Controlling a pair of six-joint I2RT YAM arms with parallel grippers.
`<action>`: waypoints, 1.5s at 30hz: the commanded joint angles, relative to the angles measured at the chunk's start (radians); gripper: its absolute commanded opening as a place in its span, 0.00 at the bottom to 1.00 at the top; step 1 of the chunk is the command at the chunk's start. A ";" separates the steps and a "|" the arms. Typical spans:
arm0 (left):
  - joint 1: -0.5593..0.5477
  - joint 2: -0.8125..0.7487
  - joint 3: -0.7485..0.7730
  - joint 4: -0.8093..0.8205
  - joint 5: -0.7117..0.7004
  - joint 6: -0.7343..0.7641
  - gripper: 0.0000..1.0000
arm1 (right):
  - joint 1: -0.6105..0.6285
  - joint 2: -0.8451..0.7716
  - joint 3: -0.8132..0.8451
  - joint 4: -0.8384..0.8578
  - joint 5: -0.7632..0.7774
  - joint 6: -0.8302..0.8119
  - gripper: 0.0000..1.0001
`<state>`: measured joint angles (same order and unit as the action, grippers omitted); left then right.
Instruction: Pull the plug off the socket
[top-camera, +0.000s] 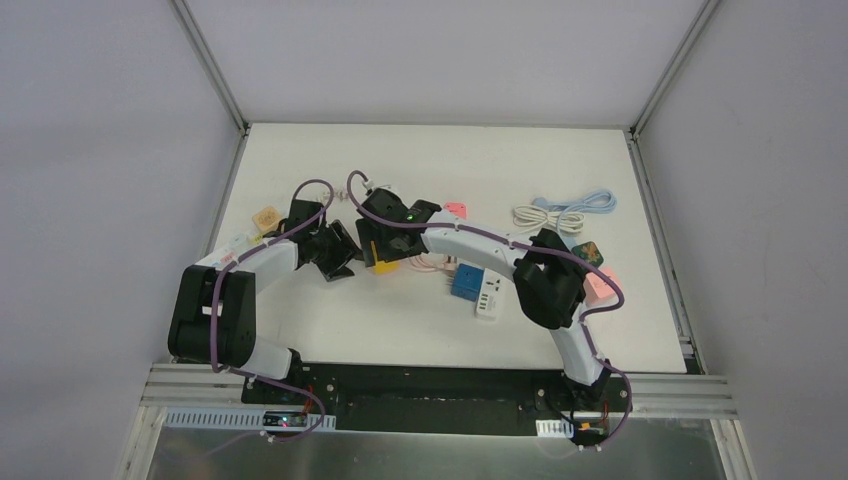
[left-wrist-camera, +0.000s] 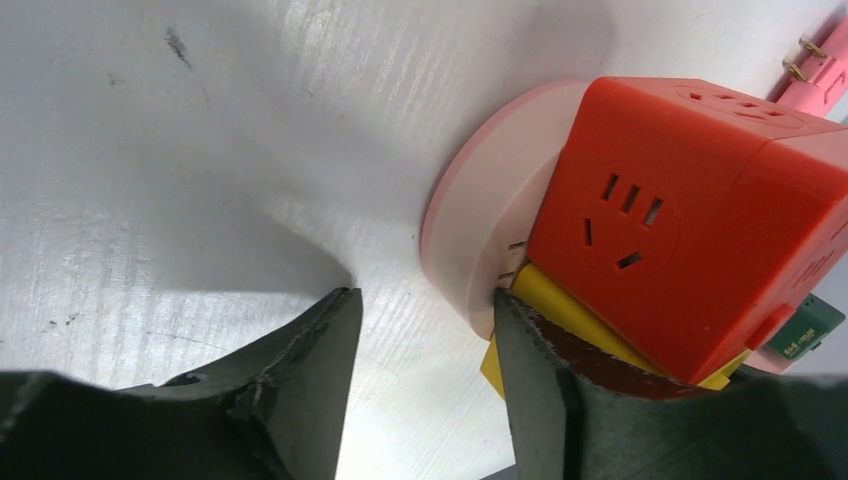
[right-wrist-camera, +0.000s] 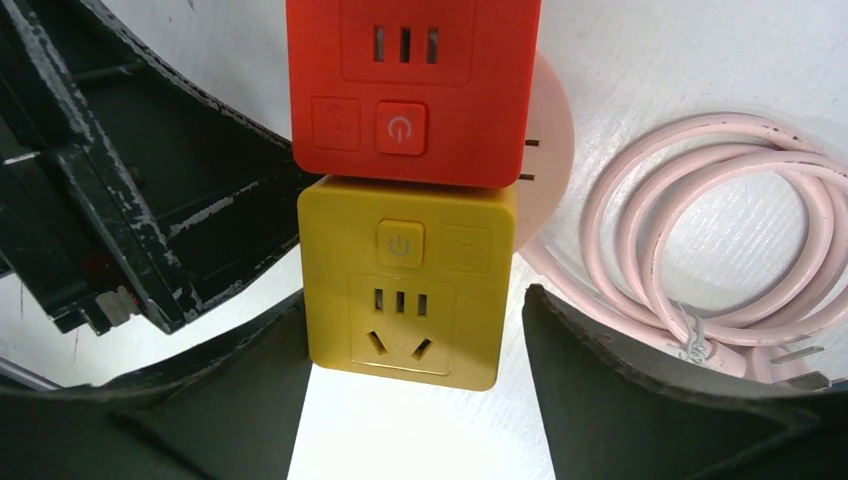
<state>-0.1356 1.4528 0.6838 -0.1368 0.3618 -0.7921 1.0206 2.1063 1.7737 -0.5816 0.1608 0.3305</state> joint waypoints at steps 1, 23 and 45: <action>0.003 -0.028 0.030 -0.002 -0.012 0.022 0.59 | -0.012 0.013 0.025 -0.014 0.012 0.010 0.74; 0.002 0.080 0.113 -0.019 -0.011 0.011 0.65 | -0.024 0.030 0.057 -0.012 0.009 -0.028 0.61; -0.052 0.209 0.175 -0.197 -0.152 0.020 0.28 | -0.047 -0.005 0.052 0.004 0.096 -0.022 0.78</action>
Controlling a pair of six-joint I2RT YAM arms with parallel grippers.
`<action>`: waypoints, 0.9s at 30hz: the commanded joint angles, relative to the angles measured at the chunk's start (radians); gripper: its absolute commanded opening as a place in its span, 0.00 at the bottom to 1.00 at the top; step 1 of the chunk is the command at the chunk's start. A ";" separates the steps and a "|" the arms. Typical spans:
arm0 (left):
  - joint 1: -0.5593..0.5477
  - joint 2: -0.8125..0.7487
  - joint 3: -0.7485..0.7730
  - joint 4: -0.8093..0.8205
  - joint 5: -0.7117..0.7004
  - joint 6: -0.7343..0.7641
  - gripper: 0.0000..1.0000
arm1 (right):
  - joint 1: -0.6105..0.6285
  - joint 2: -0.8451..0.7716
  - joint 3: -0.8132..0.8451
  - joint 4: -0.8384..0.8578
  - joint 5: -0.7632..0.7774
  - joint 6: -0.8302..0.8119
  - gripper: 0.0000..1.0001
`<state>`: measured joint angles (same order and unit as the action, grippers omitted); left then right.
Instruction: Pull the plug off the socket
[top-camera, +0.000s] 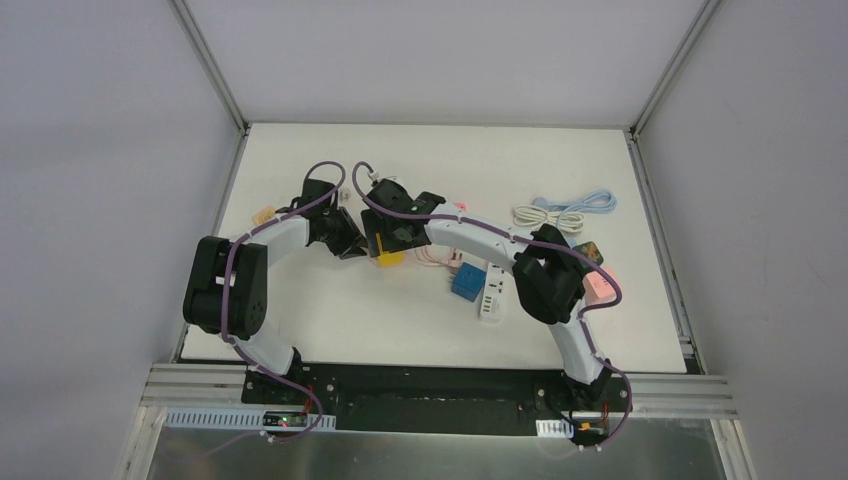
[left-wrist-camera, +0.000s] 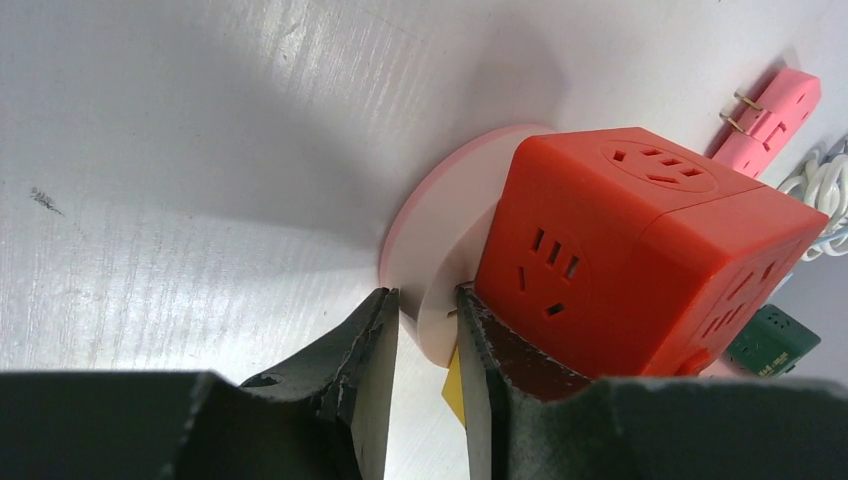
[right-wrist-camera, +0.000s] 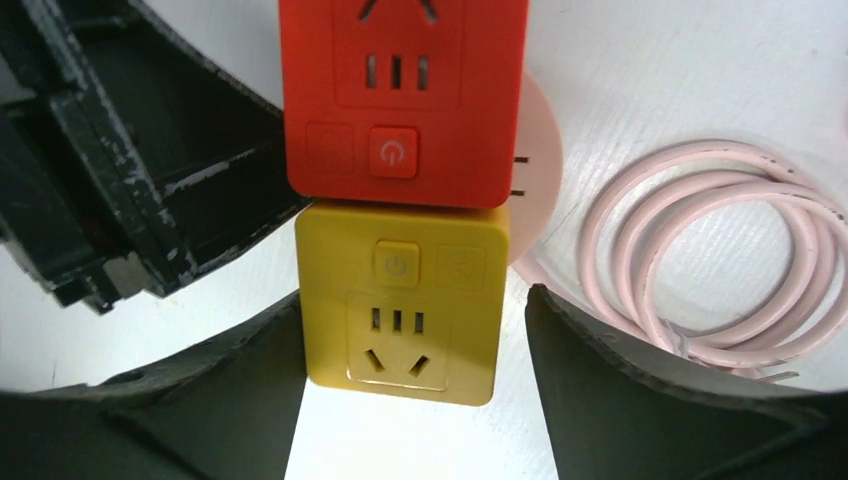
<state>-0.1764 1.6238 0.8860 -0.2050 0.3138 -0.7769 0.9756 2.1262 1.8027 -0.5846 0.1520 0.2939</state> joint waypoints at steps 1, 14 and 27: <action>-0.011 0.041 -0.033 -0.130 -0.104 0.002 0.28 | -0.002 -0.025 0.014 0.005 0.124 0.014 0.78; -0.012 0.078 -0.027 -0.176 -0.110 -0.004 0.24 | -0.013 -0.029 0.038 0.014 -0.002 0.023 0.10; -0.012 0.122 -0.022 -0.209 -0.125 0.002 0.24 | -0.019 -0.051 0.001 0.073 -0.089 -0.009 0.00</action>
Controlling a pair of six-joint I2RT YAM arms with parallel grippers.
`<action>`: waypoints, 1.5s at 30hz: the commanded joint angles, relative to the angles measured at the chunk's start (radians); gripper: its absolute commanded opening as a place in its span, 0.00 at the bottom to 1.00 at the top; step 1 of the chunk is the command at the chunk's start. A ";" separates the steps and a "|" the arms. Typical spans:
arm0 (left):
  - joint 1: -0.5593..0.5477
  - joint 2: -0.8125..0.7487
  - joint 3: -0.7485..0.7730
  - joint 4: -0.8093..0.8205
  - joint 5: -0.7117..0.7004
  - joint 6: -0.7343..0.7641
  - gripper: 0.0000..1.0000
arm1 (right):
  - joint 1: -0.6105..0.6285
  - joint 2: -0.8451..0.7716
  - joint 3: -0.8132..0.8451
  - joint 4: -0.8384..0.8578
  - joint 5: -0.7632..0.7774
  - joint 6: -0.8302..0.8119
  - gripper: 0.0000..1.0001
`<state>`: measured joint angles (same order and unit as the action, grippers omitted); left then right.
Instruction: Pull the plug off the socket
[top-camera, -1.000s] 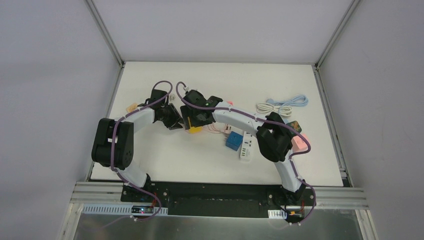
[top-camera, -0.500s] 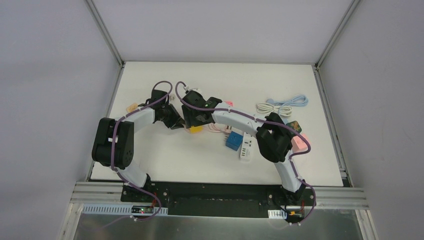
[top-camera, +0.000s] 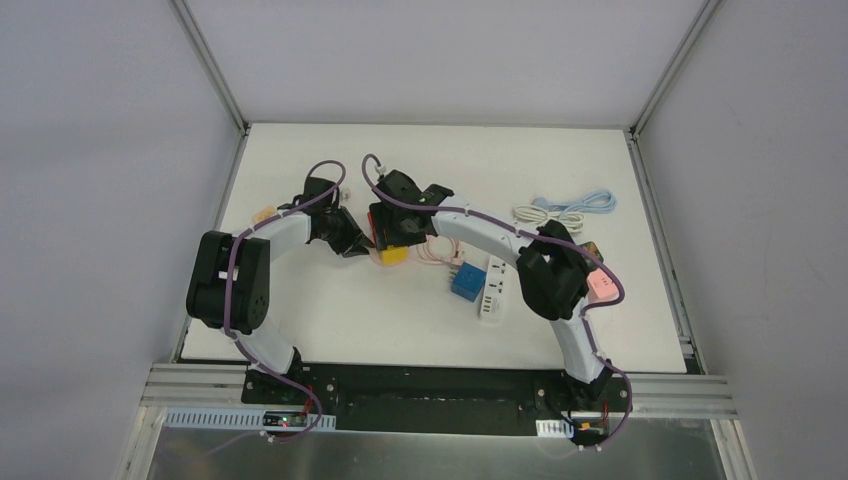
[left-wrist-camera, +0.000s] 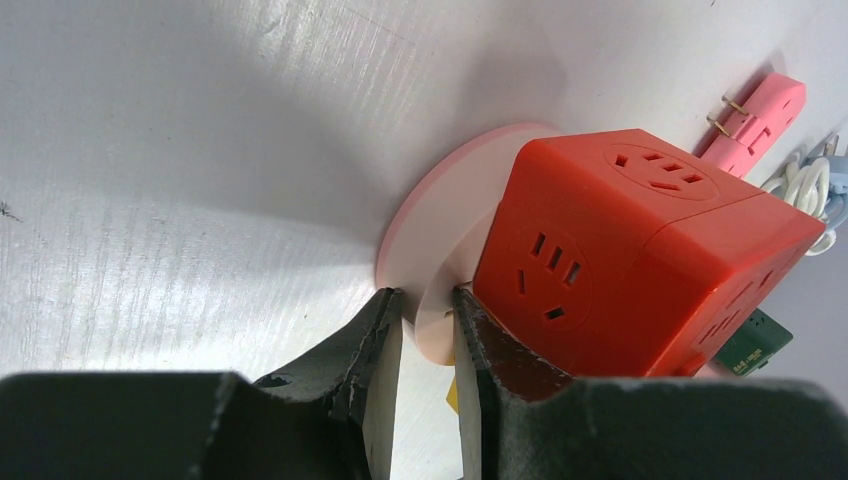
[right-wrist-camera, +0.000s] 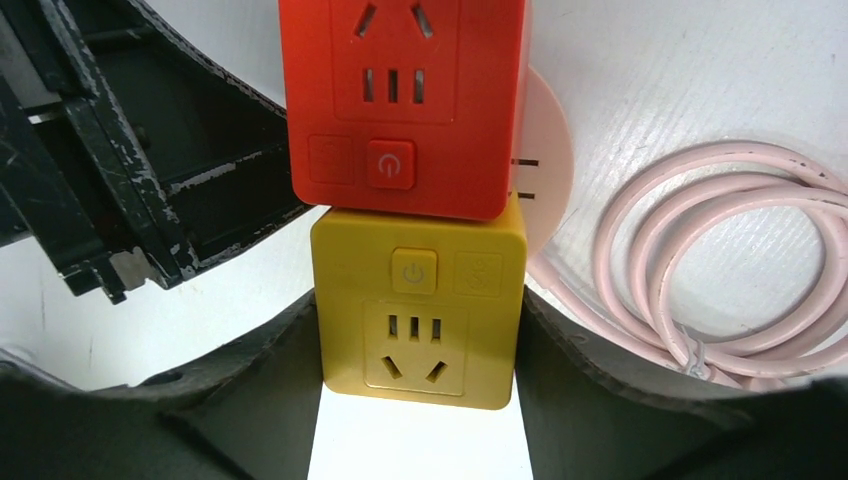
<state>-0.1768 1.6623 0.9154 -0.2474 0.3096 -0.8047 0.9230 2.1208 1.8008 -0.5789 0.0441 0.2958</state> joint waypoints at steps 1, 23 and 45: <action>-0.012 0.086 -0.052 -0.166 -0.120 0.029 0.24 | 0.044 -0.038 0.005 0.058 0.050 -0.023 0.00; -0.014 0.105 -0.049 -0.183 -0.125 0.030 0.23 | 0.068 -0.099 -0.054 0.112 0.160 -0.109 0.00; -0.032 0.116 -0.035 -0.202 -0.132 0.036 0.20 | 0.047 -0.194 -0.060 0.139 0.161 -0.154 0.00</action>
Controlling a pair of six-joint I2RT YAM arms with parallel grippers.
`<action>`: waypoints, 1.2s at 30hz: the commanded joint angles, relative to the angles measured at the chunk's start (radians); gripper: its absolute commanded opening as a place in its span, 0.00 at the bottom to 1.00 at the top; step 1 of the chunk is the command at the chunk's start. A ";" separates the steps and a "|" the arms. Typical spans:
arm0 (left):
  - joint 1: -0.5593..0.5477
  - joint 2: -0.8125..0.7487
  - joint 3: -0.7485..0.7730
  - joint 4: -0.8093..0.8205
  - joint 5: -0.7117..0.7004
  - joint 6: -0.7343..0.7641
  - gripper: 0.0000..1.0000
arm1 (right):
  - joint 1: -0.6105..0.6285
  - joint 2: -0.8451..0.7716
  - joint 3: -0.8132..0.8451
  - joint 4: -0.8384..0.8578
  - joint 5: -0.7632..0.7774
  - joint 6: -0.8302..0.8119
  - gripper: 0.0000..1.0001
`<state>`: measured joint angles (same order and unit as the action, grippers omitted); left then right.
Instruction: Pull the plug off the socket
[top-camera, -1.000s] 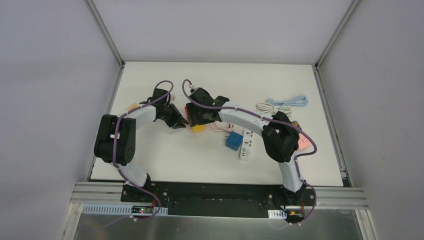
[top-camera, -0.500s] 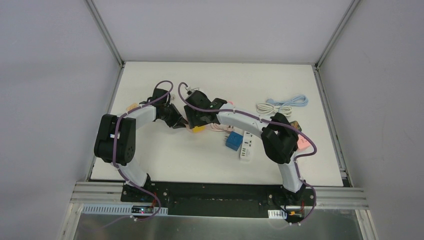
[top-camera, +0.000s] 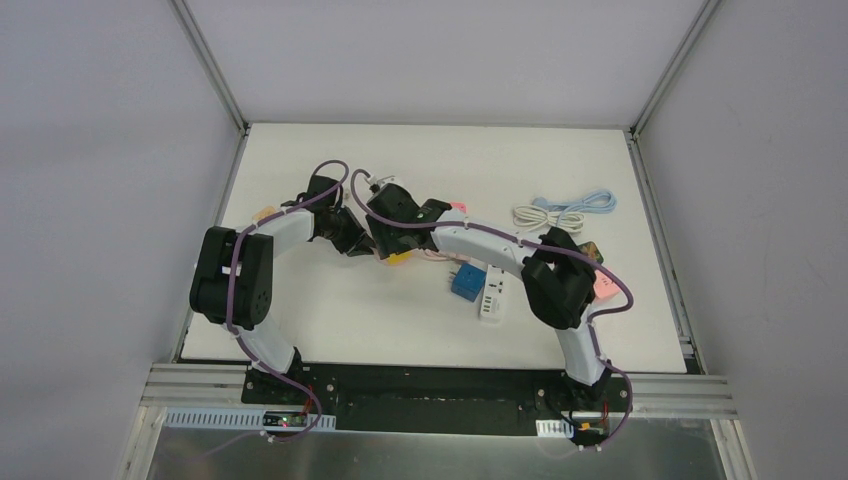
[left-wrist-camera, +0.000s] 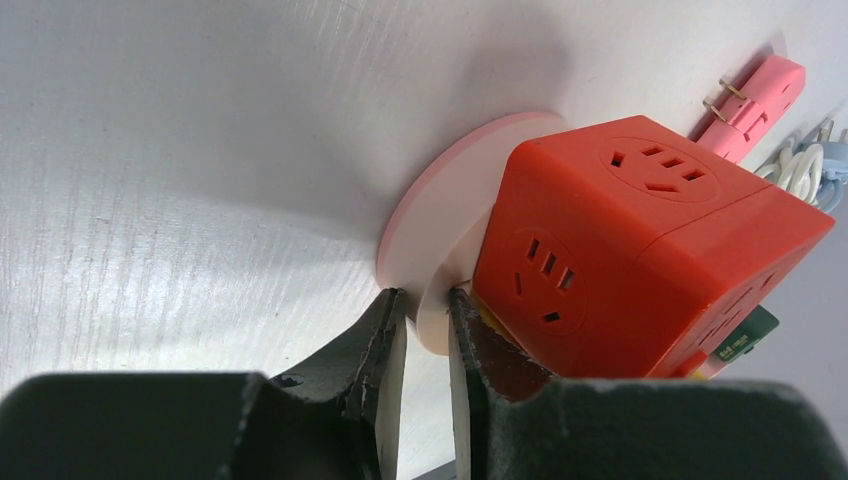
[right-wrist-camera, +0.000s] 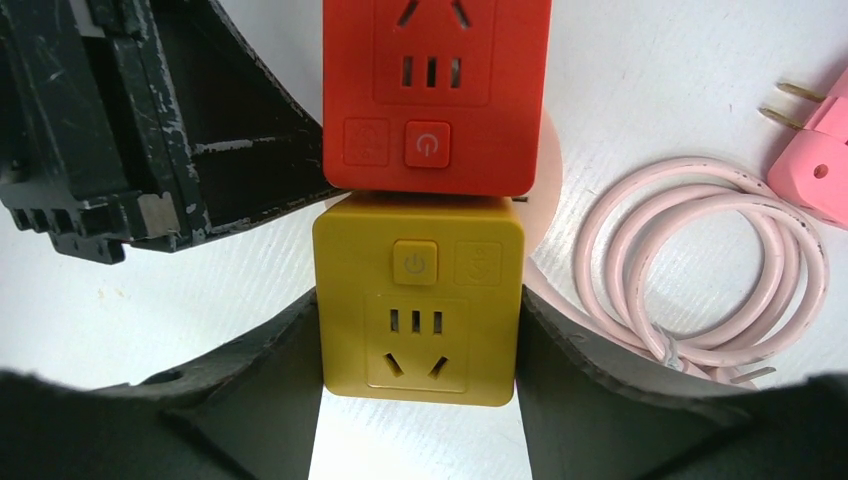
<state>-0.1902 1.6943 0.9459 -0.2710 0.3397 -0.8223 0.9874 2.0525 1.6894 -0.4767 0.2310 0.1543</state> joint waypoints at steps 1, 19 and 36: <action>-0.018 0.083 -0.065 -0.178 -0.163 0.053 0.20 | -0.030 -0.144 0.050 0.038 -0.036 -0.003 0.00; -0.018 0.025 0.000 -0.201 -0.087 0.064 0.30 | -0.352 -0.401 -0.173 0.143 -0.081 0.183 0.00; -0.022 -0.199 0.003 -0.216 -0.101 0.113 0.64 | -0.775 -0.108 -0.224 0.328 -0.621 0.426 0.17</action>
<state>-0.2035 1.5803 0.9733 -0.4690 0.2672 -0.7387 0.2359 1.8778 1.3972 -0.2260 -0.2485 0.5152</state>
